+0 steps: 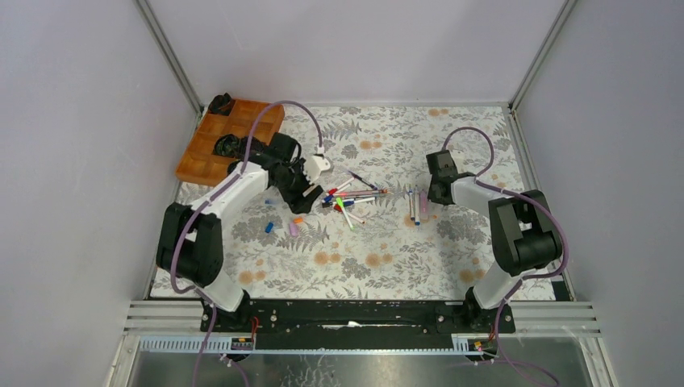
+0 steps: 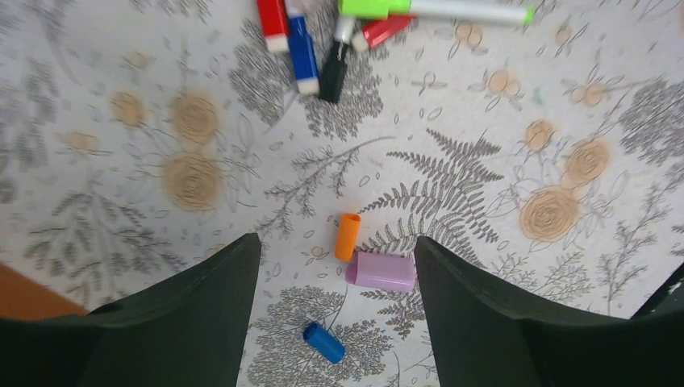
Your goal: Open the pen caps
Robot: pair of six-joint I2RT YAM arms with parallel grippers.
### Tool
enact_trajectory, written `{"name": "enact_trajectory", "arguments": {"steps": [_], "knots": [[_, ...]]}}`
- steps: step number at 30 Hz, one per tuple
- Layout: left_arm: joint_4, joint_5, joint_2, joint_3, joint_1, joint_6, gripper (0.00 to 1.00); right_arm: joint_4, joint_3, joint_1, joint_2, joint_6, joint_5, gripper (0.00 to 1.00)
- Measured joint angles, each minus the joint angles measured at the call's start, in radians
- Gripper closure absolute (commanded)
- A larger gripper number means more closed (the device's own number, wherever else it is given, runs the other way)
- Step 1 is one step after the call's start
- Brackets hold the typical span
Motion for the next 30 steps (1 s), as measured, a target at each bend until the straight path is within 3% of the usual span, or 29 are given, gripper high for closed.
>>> {"name": "enact_trajectory", "arguments": {"steps": [1,3,5,6,9,19,25,30], "knots": [[-0.010,0.006,-0.014,0.018,0.000,-0.008,0.22,0.001,0.002,0.000,0.003,-0.001,-0.005,0.93],[-0.025,0.016,-0.043,0.051,0.000,-0.022,0.11,0.002,0.007,0.000,0.009,0.000,-0.022,0.86],[-0.038,0.024,-0.074,0.076,0.000,-0.036,0.08,0.003,0.010,0.000,0.012,0.002,-0.040,0.81],[-0.044,0.027,-0.086,0.084,0.000,-0.042,0.02,0.003,0.010,0.000,0.012,0.003,-0.049,0.77],[-0.057,0.038,-0.116,0.094,0.000,-0.056,0.02,0.010,0.004,0.000,0.012,0.013,-0.078,0.70],[-0.087,0.043,-0.139,0.097,0.026,-0.063,0.01,0.040,-0.025,-0.002,-0.012,0.026,-0.131,0.68],[-0.122,0.060,-0.139,0.129,0.053,-0.078,0.02,0.012,-0.025,0.002,-0.093,0.034,-0.159,0.59],[-0.142,0.067,-0.142,0.156,0.093,-0.093,0.02,0.008,-0.011,0.095,-0.180,0.034,-0.164,0.53]]}}
